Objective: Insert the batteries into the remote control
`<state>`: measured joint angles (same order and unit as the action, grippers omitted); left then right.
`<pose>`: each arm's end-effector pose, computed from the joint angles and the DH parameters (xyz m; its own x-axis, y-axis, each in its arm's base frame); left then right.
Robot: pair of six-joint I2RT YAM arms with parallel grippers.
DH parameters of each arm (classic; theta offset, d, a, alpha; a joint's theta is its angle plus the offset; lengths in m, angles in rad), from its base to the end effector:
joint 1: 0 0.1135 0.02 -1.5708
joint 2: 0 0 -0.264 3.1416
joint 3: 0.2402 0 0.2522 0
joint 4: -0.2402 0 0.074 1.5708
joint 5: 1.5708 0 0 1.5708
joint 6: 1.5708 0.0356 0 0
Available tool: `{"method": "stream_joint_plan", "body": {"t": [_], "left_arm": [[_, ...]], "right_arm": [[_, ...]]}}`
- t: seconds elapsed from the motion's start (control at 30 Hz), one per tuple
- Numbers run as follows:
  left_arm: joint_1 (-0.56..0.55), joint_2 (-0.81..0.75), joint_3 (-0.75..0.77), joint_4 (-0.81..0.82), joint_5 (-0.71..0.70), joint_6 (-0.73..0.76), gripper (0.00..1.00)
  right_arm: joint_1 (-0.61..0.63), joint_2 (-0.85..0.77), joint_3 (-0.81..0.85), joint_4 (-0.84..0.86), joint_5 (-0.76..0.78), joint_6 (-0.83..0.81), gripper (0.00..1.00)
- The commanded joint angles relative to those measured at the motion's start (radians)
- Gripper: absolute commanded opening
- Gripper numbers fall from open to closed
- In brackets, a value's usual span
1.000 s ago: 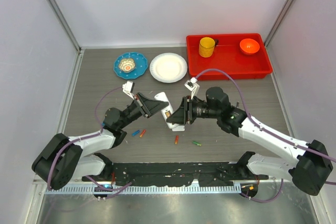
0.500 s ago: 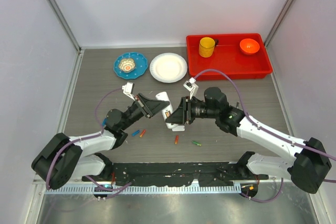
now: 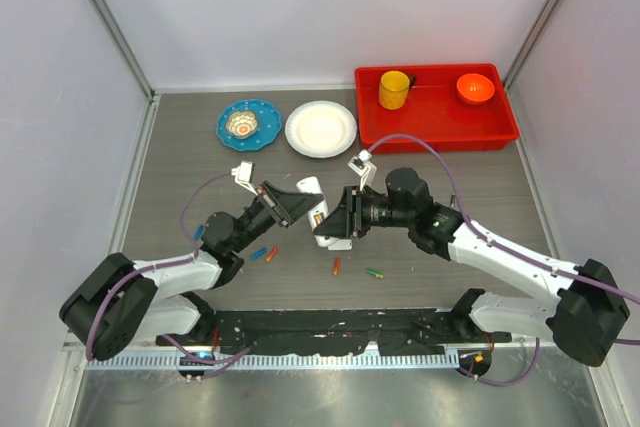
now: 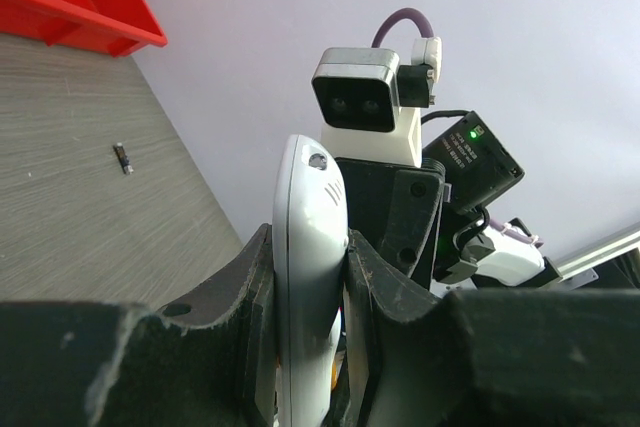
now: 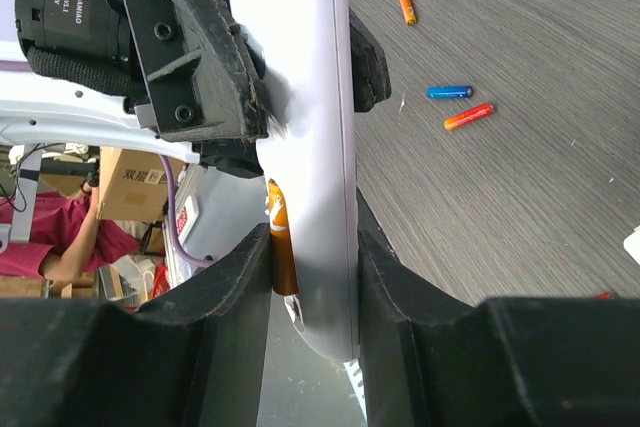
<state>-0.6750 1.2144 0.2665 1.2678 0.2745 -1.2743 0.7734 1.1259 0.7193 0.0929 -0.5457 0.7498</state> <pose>0.1675 -0.1465 0.2310 -0.6956 -0.6223 -0.3589 0.4692 -0.0154 -0.8829 0.1692 0.1910 0.2778 -0.8093 0.0240 -0.5870 -0.5450 0.3421 0.7654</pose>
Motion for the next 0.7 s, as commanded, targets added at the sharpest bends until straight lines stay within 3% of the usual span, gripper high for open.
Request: {"method": "stream_joint_plan", "body": {"t": [0.0,0.67], "left_arm": [[-0.051,-0.019,-0.009,0.278,0.043,0.019,0.00],[-0.109,-0.015,-0.027,0.278,0.017,0.047,0.00]], "right_arm": [[0.000,0.026,0.006,0.073,0.131,0.029,0.35],[-0.002,0.069,0.035,0.136,0.190,0.086,0.39]]}}
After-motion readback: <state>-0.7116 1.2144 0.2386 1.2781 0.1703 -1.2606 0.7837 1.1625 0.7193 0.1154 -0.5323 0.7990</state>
